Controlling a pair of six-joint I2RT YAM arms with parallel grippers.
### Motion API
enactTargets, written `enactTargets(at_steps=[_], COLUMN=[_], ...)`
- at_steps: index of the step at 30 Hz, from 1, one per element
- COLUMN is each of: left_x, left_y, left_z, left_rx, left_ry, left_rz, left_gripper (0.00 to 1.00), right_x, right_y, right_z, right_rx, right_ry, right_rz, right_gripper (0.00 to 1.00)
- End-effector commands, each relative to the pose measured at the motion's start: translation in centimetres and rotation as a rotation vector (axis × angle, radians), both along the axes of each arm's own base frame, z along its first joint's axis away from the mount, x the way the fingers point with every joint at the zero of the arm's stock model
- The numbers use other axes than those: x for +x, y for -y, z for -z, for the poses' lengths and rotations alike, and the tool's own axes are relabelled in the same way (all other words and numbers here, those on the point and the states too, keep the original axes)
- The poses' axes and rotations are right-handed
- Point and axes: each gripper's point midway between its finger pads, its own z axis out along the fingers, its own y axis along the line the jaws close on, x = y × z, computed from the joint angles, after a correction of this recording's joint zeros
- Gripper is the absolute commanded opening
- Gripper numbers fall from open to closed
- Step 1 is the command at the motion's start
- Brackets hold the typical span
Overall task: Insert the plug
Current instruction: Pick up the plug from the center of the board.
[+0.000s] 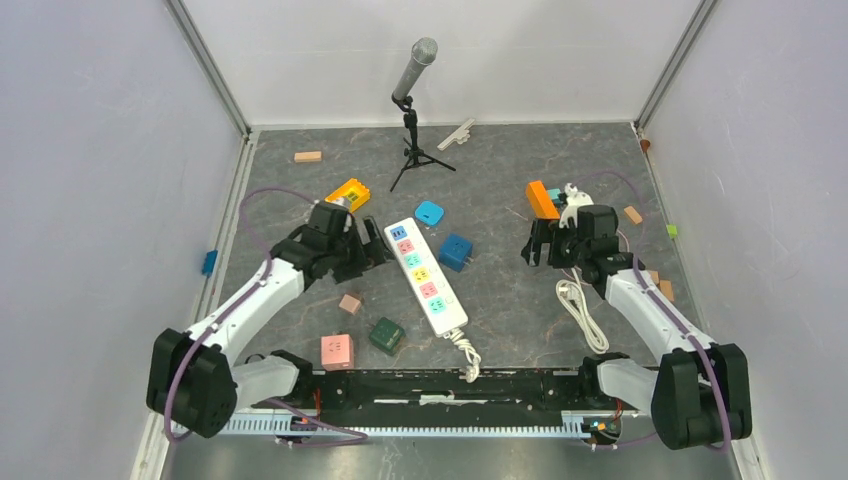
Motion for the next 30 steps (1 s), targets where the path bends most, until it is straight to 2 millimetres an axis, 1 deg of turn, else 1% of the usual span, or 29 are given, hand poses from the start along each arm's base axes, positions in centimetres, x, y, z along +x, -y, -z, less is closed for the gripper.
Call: enactTargets(at_steps=[1,2,4,7,11,13,16,19,21,25,28,30], left_x=[-1.0,-1.6,-2.9,-4.7,-6.7,-7.5,-9.1,-10.3,-10.6,-10.3,-10.3,-10.7], left_y=[2.7,2.9,2.7,2.3,1.2,0.9,0.5,0.8,1.0,1.3,2.5,3.6], left_z=[-0.7,-0.5,-0.1,0.0,-0.1,0.0,0.8,0.9,0.4,-0.6,-1.3,-1.8], left_rx=[0.038,0.050,0.084,0.088,0.106,0.120,0.152,0.172,0.189,0.239,0.257,0.279], left_ry=[-0.026,-0.045,-0.087,-0.122,-0.135,-0.129,-0.156,-0.161,-0.135,-0.076,-0.045,-0.029], left_rz=[-0.004,-0.014,-0.056,-0.105,-0.115,-0.065,0.018,0.133,0.200,0.309,0.423,0.527], left_gripper=[1.00,1.00,1.00,1.00,1.00,1.00,1.00,1.00,1.00,1.00,1.00,1.00], right_x=[-0.2,-0.4,-0.7,-1.2,-2.0,-2.3,-2.8,-3.0,-3.1,-3.2,-3.3,-3.3], right_y=[-2.7,-3.1,-4.0,-5.3,-6.7,-7.5,-8.2,-8.8,-8.9,-9.1,-9.1,-9.0], right_z=[-0.6,-0.7,-1.1,-1.2,-0.8,-0.7,-0.5,-0.6,-0.6,-0.7,-0.7,-0.7], right_rx=[0.035,0.040,0.045,0.054,0.069,0.080,0.091,0.102,0.105,0.105,0.100,0.093], right_ry=[0.045,0.051,0.063,0.071,0.060,0.056,0.051,0.054,0.056,0.059,0.058,0.056], right_rz=[-0.116,-0.127,-0.153,-0.185,-0.230,-0.259,-0.290,-0.320,-0.331,-0.351,-0.359,-0.364], right_gripper=[0.98,0.98,0.98,0.98,0.98,0.98,0.98,0.98,0.98,0.98,0.98,0.98])
